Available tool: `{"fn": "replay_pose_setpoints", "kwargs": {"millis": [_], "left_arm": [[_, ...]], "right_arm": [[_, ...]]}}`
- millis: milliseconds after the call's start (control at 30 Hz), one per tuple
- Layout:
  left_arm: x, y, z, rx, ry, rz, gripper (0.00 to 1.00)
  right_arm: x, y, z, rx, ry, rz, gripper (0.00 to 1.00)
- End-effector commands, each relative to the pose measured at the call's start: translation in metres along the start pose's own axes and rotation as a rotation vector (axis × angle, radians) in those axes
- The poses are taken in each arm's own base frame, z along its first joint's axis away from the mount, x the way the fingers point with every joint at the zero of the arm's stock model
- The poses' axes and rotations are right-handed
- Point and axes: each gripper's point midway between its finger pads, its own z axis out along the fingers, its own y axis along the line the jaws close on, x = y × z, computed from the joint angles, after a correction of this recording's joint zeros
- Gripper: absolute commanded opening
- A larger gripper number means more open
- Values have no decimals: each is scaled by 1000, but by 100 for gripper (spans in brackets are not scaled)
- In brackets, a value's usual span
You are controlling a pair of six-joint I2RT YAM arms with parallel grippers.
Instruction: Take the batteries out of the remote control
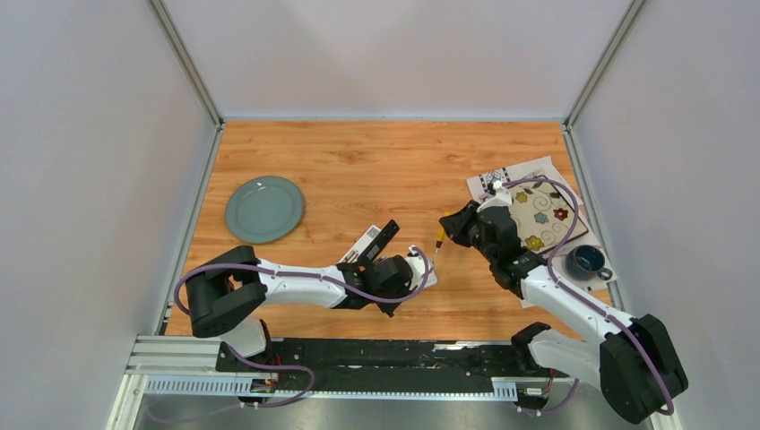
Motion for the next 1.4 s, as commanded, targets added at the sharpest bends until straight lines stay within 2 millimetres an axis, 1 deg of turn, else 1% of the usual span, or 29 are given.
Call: {"fn": "replay_pose_setpoints", "kwargs": {"millis": [0, 167, 333, 433, 500, 633, 733, 767, 800, 967, 1100, 1133, 1233, 1267, 1300, 1367], "left_arm": [[24, 23, 3, -113, 88, 5, 0], [26, 36, 4, -134, 86, -26, 0], [22, 49, 5, -156, 77, -58, 0], [14, 53, 8, -154, 62, -62, 0], [4, 50, 10, -141, 47, -56, 0], [-8, 46, 16, -120, 49, -44, 0], [-8, 37, 18, -78, 55, -66, 0], [-11, 34, 18, -62, 37, -83, 0], [-6, 33, 17, -55, 40, -93, 0], [-1, 29, 8, -37, 26, -144, 0], [-10, 21, 1, 5, -19, -168, 0], [-11, 13, 1, 49, -18, -172, 0], [-19, 1, 5, 99, -37, -180, 0], [-26, -2, 6, 107, -49, -180, 0], [-22, -4, 11, 110, -32, -177, 0], [-26, -6, 14, 109, -31, -178, 0]], "right_arm": [[-12, 12, -3, -44, -29, -14, 0], [-14, 13, -5, -49, -34, -21, 0], [-15, 13, -6, -48, -40, -24, 0], [-14, 13, -5, -52, -36, -24, 0], [-12, 13, -4, -54, -30, -21, 0], [-9, 15, 0, -67, -22, -15, 0], [-7, 16, 3, -75, -21, -7, 0], [-6, 14, 5, -71, -18, -4, 0], [-5, 15, 6, -74, -17, 3, 0], [2, 16, 15, -78, -7, 15, 0], [7, 15, 22, -76, 4, 25, 0], [6, 16, 23, -76, 0, 28, 0], [7, 14, 26, -66, 1, 29, 0], [7, 14, 26, -66, 1, 26, 0], [7, 13, 27, -63, 0, 26, 0], [6, 14, 27, -63, -2, 22, 0]]}}
